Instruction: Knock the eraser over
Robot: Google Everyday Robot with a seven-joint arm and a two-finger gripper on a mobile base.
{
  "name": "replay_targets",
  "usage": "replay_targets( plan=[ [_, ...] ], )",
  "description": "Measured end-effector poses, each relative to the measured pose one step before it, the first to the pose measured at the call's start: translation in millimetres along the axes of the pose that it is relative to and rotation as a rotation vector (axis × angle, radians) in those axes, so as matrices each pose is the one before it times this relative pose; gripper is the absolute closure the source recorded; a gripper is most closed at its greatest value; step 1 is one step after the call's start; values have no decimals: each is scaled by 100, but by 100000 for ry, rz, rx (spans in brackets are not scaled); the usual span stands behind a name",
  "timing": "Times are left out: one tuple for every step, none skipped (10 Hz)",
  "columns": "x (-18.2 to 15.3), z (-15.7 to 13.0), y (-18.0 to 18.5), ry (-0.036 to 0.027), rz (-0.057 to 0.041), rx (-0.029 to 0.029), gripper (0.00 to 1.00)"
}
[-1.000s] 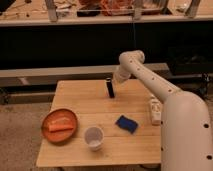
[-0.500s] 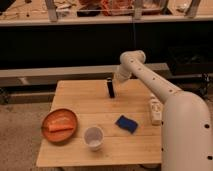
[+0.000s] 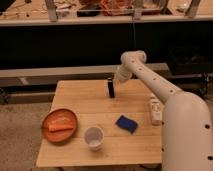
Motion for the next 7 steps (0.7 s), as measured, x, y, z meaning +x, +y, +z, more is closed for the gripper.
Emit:
replay_targets(
  plan=[
    [23, 19, 53, -108, -207, -74, 99],
    [7, 53, 81, -167, -306, -182, 99],
    [-20, -1, 0, -202, -448, -150, 99],
    [40, -6, 5, -144, -366, -178, 99],
    [31, -25, -6, -125, -225, -115, 99],
    [82, -13, 10, -117, -326, -177, 99],
    [97, 4, 35, -83, -124, -117, 99]
  ],
)
